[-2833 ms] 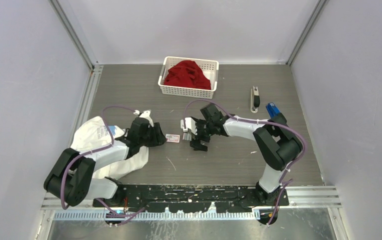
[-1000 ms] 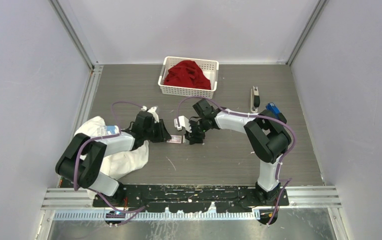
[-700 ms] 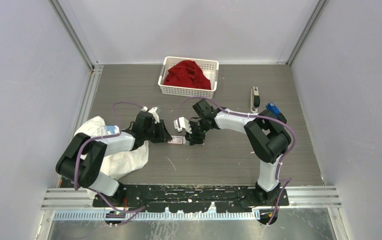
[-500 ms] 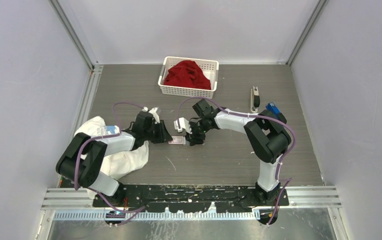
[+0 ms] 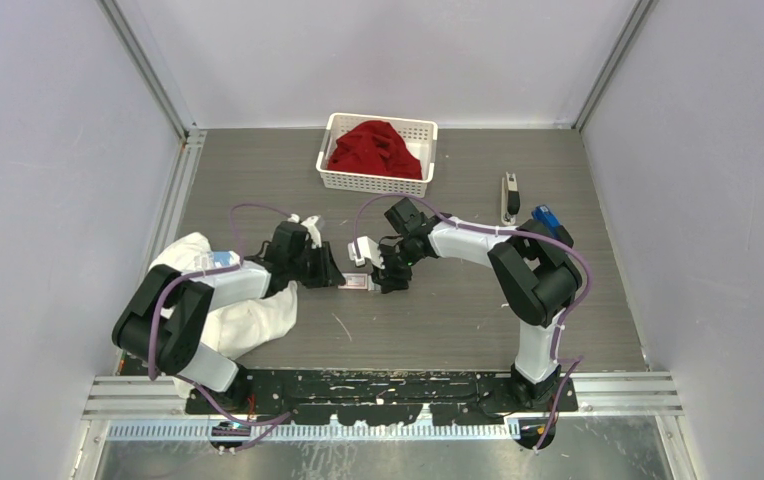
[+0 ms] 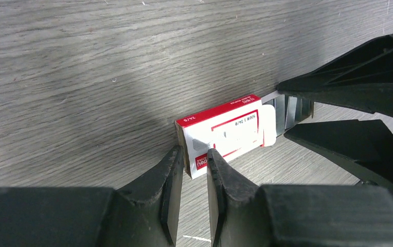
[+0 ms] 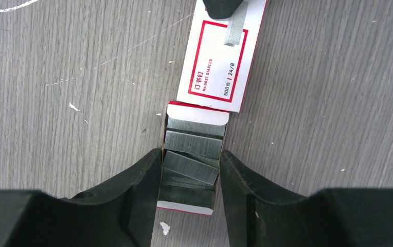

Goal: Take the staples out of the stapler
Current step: Close the staple box at the center of the board.

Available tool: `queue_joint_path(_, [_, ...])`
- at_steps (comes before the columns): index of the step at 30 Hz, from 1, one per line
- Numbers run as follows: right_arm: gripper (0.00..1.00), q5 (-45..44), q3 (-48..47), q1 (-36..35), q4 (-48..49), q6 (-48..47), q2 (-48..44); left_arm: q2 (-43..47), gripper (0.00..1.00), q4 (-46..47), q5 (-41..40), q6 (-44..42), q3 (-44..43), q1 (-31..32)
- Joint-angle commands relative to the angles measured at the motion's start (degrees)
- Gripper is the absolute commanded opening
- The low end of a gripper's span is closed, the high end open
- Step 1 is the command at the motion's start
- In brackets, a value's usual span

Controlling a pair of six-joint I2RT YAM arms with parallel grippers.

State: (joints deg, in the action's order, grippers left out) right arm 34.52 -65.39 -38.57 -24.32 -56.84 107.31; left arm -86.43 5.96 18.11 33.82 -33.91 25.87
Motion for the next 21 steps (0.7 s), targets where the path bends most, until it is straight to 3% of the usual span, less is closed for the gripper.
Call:
queue_joint_path(1, [0.52, -1.9, -1.3, 0.2, -1.6, -0.7, 0.4, -0.7, 0.25, -6.6, 1.1, -2.8, -1.4, 0.0])
queue_joint_path(21, [0.52, -3.1, -0.5, -0.8, 2.1, 2.6, 0.5, -3.3, 0.23, -9.2, 3.7, -4.3, -3.3, 0.0])
